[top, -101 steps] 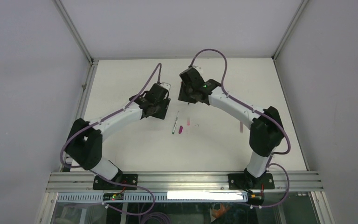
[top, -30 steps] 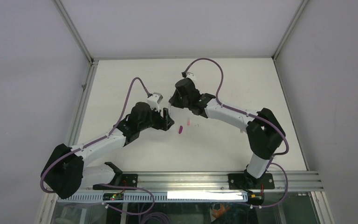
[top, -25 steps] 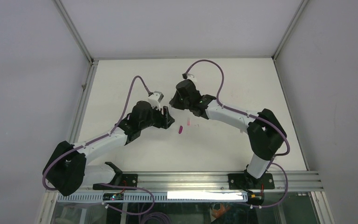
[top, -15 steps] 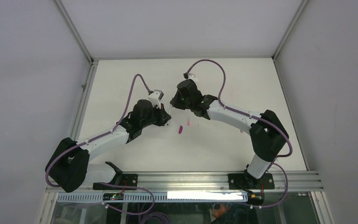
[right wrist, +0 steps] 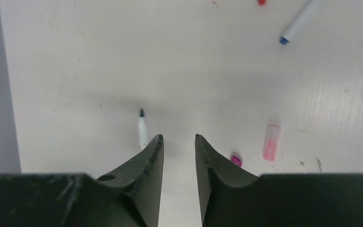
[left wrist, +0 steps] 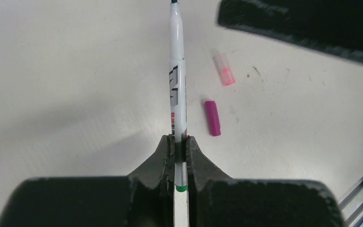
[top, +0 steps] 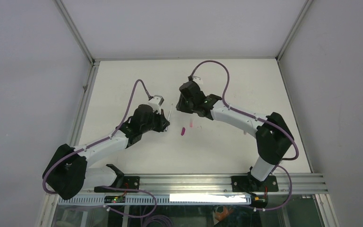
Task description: Insert the pens into the pen caps
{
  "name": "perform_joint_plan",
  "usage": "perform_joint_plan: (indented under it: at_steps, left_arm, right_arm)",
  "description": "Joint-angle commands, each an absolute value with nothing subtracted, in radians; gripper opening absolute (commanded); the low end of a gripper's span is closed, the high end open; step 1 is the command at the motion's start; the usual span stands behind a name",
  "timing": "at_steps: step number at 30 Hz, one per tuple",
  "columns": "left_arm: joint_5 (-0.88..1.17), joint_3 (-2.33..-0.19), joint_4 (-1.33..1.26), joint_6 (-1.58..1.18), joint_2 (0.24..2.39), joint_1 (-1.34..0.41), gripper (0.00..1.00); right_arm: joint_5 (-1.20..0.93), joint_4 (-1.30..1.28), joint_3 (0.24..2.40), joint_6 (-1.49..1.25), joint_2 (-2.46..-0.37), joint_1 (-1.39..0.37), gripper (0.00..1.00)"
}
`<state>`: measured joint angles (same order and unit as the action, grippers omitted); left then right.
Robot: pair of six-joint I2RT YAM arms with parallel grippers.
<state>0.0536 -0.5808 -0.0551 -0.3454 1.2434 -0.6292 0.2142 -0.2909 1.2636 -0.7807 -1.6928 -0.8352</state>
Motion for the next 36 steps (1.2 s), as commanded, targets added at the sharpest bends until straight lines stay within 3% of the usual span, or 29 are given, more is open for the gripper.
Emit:
perform_joint_plan:
  at_steps: [1,7,20,28,36]
  left_arm:
    - [-0.023,-0.536,0.033,-0.310,1.130,-0.638,0.00]
    - [-0.043,-0.473,0.096,-0.311,0.997,-0.638,0.00]
    - [-0.002,-0.415,0.136,-0.300,0.830,-0.638,0.00]
    - [0.037,-0.395,0.156,-0.297,0.793,-0.638,0.00]
    - [0.034,-0.401,0.166,-0.291,0.774,-0.638,0.00]
  right_arm:
    - [0.334,-0.601,1.365,-0.861,-1.622,-0.833,0.33]
    - [0.246,-0.843,1.442,-0.938,-1.719,-0.837,0.33]
    - [0.203,-0.899,1.580,-0.948,-2.026,-0.847,0.33]
    - [0.213,-0.914,1.629,-0.953,-2.067,-0.865,0.32]
    - [0.339,-0.882,1.605,-0.922,-1.971,-0.896,0.31]
